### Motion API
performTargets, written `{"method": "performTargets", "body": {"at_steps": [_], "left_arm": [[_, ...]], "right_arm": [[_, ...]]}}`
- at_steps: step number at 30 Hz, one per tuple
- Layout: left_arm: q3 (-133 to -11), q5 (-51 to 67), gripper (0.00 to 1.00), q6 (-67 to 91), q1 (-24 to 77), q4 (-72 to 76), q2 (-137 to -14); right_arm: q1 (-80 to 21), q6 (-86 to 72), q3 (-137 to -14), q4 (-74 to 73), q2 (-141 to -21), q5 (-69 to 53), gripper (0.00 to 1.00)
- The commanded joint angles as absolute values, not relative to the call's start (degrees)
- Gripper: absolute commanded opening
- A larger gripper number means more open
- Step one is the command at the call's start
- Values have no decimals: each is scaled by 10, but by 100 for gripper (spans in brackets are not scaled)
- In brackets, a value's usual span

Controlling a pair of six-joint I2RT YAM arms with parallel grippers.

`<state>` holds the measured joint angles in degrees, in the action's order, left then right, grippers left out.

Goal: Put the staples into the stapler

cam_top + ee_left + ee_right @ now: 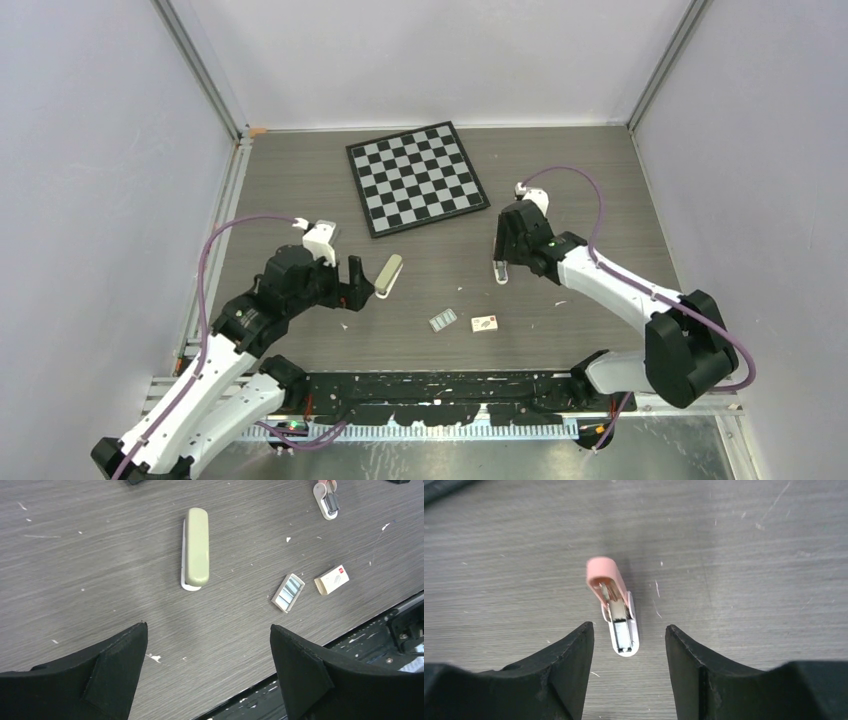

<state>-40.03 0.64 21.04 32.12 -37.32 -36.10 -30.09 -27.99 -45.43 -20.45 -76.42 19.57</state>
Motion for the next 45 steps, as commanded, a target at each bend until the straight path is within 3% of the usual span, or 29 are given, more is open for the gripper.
{"method": "performTargets", "body": {"at_steps": [1, 6, 11, 16, 20, 28, 32, 42, 45], "left_arm": [[-425, 37, 90, 263, 319, -325, -408], [-448, 49, 80, 297, 336, -264, -477], [-452, 6, 73, 303, 415, -121, -562], [-476, -29, 69, 293, 483, 39, -707], [-528, -51, 67, 309, 481, 85, -811], [-687, -9, 51, 342, 459, 55, -987], [-745, 31, 42, 354, 450, 68, -1066], [-825, 56, 36, 352, 447, 85, -1185], [-838, 65, 36, 355, 447, 85, -1205]], "right_arm": [[-280, -246, -507, -211, -739, 168, 62], [-218, -239, -554, -209, -760, 93, 64], [-157, -238, -631, -231, -836, -24, 44], [-133, -235, -700, -279, -923, -83, 51], [-130, -271, -723, -351, -936, -43, 55], [-130, -297, -601, -372, -835, -50, 43], [-130, -311, -530, -336, -799, -76, 44], [-130, -316, -471, -259, -781, -127, 47], [-131, -324, -456, -225, -780, -114, 52]]}}
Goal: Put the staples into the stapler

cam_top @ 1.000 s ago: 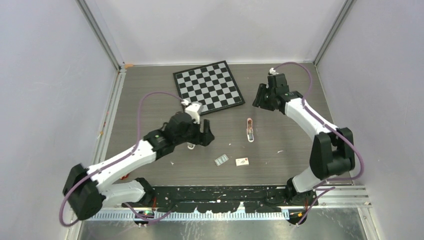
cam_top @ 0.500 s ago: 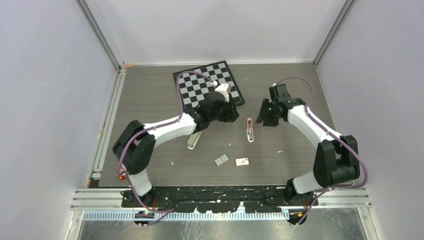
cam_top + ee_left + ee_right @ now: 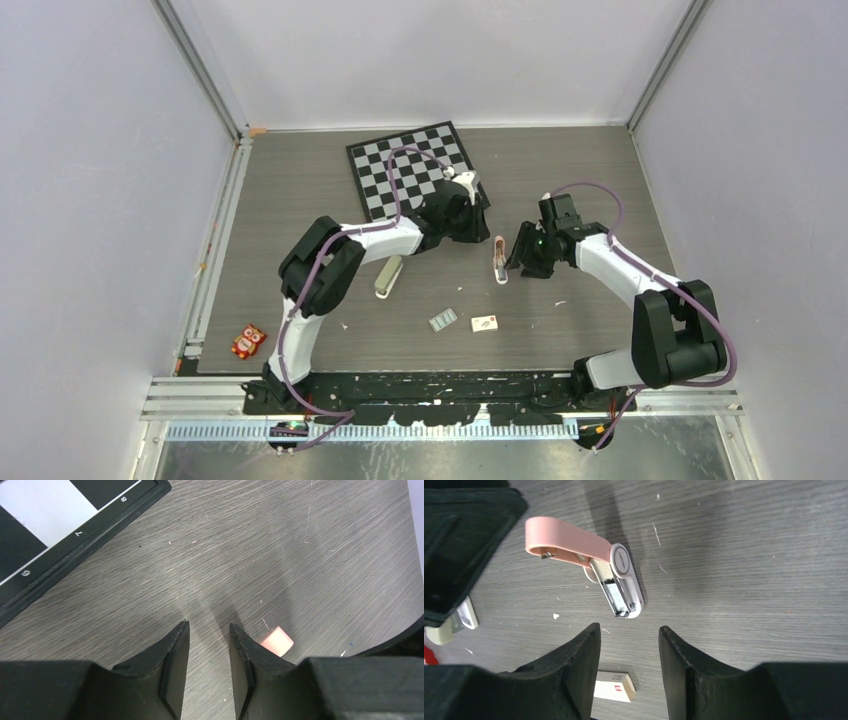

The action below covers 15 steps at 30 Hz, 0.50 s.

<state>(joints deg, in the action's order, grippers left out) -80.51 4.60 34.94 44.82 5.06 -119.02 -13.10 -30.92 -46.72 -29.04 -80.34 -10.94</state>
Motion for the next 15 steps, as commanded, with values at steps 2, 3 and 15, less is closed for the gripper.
{"method": "performTargets", "body": {"at_steps": [2, 3, 15], "left_arm": [[-842, 76, 36, 356, 446, 89, -1216], [-843, 80, 36, 357, 446, 92, -1219], [-841, 144, 37, 343, 446, 129, -1231]], "right_arm": [[-130, -328, -451, -200, -786, -113, 51], [-130, -329, -451, -192, -790, -113, 50], [-133, -325, -452, -165, -842, -95, 47]]}}
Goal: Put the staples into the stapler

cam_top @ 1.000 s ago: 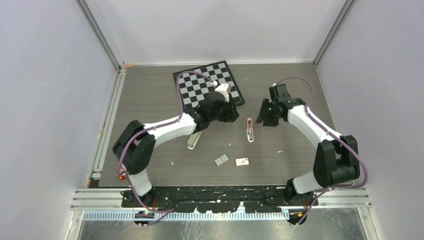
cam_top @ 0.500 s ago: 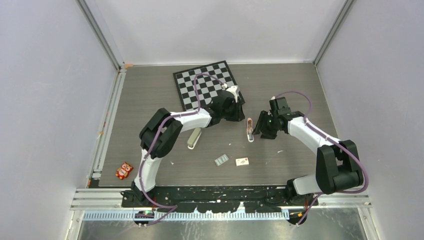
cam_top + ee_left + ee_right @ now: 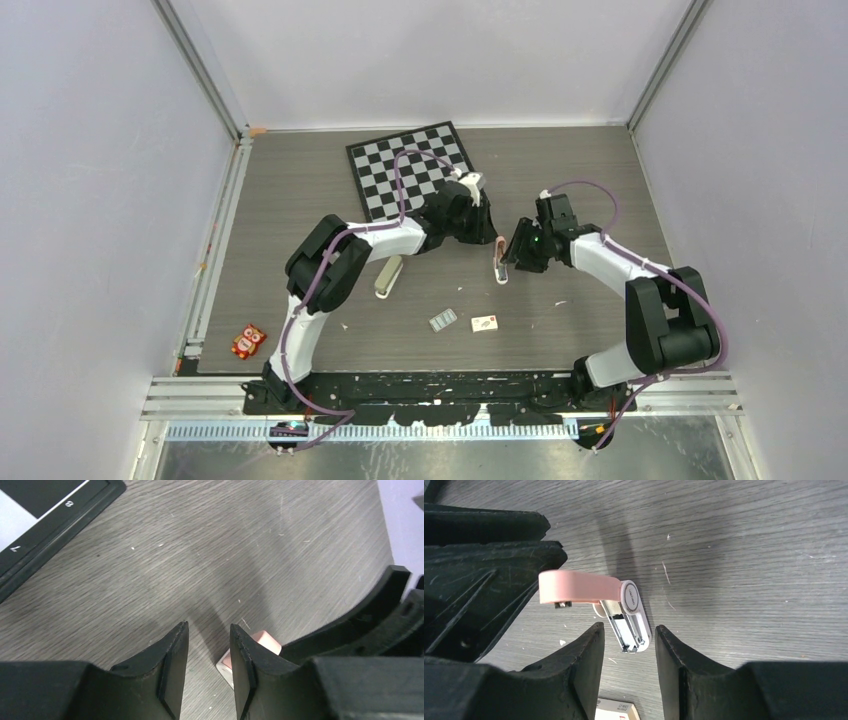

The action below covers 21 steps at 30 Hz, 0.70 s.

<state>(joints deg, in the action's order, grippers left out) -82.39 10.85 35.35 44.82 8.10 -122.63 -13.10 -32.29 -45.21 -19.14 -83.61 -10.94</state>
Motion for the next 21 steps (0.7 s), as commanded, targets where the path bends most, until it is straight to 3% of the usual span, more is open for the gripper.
{"method": "performTargets", "body": {"at_steps": [1, 21], "left_arm": [[-842, 153, 37, 342, 446, 131, -1234], [-870, 158, 40, 359, 443, 133, -1266]], "right_arm": [[-134, -325, -450, -162, -844, -92, 46], [-151, -311, -432, -140, -871, -56, 38]]}}
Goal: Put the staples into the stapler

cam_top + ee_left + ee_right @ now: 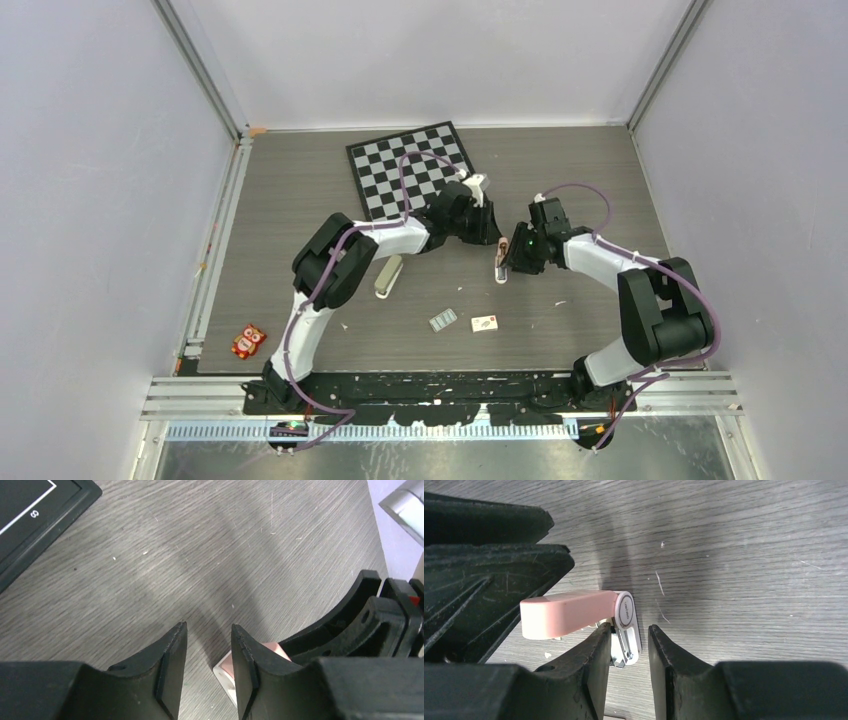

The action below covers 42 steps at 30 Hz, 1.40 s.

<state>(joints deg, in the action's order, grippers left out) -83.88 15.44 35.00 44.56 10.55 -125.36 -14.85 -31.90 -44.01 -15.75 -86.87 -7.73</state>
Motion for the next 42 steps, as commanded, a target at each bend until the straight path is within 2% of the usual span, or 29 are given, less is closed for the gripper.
{"method": "performTargets", "body": {"at_steps": [1, 11, 32, 37, 42], "left_arm": [[-872, 167, 40, 361, 443, 136, -1269], [-822, 248, 39, 371, 446, 212, -1247], [-740, 233, 37, 332, 467, 266, -1190], [-776, 143, 39, 335, 465, 195, -1197], [-840, 150, 39, 336, 462, 163, -1236]], "right_arm": [[-150, -310, -431, -140, -871, -56, 37], [-152, -304, -406, -134, -858, -47, 36], [-152, -295, -404, -163, -796, -41, 37], [-152, -300, -396, -150, -803, -58, 37], [-151, -309, -391, -129, -813, -56, 37]]}}
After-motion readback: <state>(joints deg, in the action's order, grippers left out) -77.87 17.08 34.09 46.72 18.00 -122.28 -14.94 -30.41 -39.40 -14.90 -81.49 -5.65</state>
